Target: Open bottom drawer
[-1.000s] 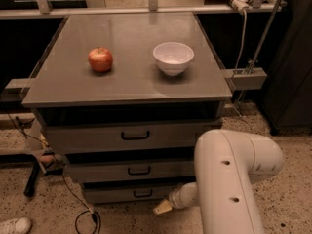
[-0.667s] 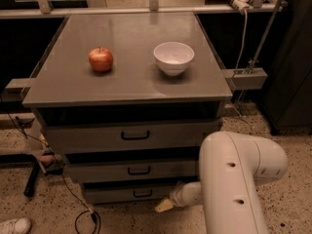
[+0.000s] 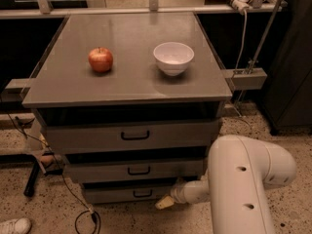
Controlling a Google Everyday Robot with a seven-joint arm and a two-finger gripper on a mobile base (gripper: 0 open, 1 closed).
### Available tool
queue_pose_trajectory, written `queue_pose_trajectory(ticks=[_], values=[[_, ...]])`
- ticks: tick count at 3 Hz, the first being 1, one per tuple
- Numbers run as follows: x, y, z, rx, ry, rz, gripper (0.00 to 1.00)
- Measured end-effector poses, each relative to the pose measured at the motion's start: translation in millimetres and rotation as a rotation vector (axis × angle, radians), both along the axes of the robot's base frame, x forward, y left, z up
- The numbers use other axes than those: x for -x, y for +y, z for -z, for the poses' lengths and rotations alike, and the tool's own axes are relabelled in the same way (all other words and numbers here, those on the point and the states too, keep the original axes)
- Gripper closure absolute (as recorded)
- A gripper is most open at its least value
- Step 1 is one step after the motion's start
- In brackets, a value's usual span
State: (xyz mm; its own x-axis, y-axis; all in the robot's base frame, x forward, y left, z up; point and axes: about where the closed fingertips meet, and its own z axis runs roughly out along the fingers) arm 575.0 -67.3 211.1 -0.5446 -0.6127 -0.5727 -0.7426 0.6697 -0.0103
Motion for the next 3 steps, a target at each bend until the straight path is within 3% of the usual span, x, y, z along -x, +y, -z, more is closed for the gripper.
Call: queue_pose_trajectory(ticks=[3], values=[[-25.5, 25.5, 29.8, 0.004, 0.012, -0.064, 0.0]])
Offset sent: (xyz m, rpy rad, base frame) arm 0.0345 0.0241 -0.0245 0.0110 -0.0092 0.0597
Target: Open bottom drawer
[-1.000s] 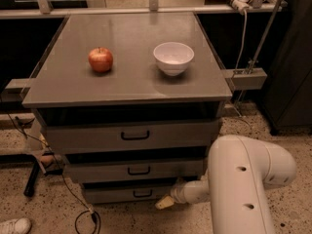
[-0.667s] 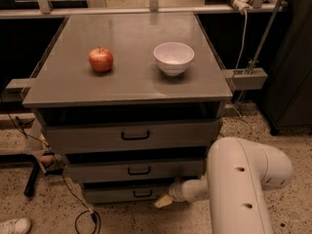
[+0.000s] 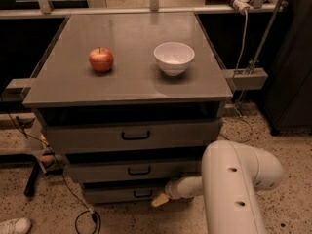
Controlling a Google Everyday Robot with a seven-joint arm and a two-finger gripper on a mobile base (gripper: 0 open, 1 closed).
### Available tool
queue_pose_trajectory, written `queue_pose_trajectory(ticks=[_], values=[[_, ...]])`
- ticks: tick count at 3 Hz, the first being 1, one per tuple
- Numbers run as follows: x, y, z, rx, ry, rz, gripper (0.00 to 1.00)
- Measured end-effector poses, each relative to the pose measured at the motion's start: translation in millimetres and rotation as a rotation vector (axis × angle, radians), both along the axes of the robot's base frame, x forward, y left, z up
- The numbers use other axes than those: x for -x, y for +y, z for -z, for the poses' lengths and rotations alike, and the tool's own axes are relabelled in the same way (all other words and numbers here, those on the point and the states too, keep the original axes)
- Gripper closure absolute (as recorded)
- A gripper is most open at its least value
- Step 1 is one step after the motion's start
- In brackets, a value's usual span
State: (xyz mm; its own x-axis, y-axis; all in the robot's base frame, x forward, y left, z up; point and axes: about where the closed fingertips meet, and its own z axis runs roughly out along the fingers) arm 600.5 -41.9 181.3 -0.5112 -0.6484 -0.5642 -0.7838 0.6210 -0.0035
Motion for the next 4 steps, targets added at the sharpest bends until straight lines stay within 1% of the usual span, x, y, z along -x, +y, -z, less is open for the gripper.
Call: queue_pose_trajectory(ticks=[1, 2, 4], values=[[2.2, 3.3, 8.9, 0.009, 0.022, -0.011, 0.0], [5.4, 2.8, 10.7, 0.018, 0.035, -0.015, 0.0], [15.1, 2.6, 9.4, 0.024, 0.061, -0.002, 0.0]])
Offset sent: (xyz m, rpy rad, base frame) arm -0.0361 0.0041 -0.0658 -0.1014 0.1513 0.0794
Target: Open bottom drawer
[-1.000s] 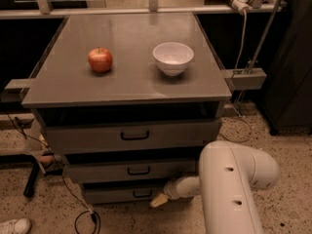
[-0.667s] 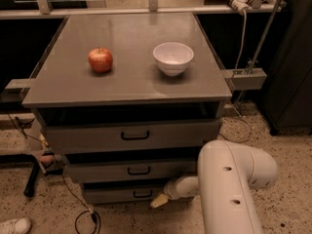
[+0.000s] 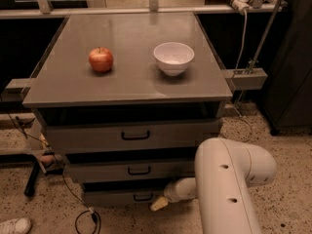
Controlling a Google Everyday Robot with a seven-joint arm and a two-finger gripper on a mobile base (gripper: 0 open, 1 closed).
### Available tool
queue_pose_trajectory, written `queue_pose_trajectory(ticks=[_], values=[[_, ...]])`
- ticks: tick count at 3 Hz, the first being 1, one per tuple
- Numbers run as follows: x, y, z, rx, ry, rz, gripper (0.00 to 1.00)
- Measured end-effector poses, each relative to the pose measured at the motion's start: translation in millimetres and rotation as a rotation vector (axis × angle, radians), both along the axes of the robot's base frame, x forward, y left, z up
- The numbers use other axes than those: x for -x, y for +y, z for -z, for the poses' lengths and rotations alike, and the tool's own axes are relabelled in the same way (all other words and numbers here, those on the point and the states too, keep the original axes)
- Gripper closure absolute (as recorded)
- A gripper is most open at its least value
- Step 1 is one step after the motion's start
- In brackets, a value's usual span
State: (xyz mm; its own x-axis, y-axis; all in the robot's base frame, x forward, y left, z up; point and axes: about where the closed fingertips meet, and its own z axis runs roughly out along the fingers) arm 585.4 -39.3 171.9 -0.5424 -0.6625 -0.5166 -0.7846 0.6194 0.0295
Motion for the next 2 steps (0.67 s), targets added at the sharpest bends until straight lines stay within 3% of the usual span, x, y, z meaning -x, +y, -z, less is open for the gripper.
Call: queue_pose_trajectory(ticks=[2], values=[[19.7, -10.5, 1.3, 0.04, 0.052, 0.036, 0.0]])
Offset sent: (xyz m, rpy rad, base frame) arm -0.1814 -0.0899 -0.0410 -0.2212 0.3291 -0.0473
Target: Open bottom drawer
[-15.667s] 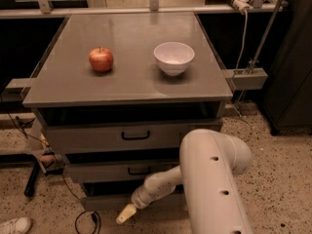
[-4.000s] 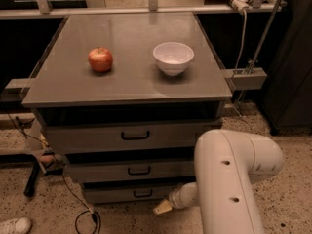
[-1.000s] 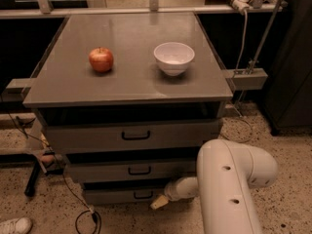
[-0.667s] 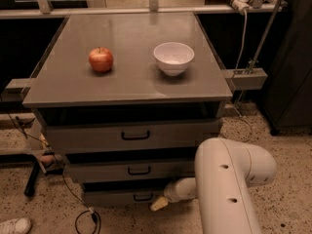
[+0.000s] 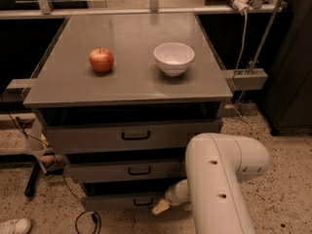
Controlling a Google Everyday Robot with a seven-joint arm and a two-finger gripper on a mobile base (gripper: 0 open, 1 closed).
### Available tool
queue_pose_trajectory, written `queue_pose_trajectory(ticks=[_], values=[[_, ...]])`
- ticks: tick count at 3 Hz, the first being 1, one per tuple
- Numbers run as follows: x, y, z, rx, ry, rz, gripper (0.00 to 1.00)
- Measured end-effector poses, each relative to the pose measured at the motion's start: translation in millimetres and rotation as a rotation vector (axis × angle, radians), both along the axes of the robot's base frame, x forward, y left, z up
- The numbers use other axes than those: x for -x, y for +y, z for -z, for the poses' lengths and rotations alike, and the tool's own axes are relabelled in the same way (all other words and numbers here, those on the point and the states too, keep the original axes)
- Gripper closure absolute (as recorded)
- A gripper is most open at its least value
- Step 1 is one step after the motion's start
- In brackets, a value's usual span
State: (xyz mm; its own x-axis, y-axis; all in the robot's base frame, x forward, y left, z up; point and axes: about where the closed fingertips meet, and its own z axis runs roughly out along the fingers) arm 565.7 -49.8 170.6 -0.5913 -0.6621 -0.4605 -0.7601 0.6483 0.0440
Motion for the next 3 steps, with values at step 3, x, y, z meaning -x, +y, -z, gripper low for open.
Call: queue_pose_trajectory(ticks=[3], values=[[76.3, -46.4, 0.0, 0.096, 0.128, 0.005, 0.0]])
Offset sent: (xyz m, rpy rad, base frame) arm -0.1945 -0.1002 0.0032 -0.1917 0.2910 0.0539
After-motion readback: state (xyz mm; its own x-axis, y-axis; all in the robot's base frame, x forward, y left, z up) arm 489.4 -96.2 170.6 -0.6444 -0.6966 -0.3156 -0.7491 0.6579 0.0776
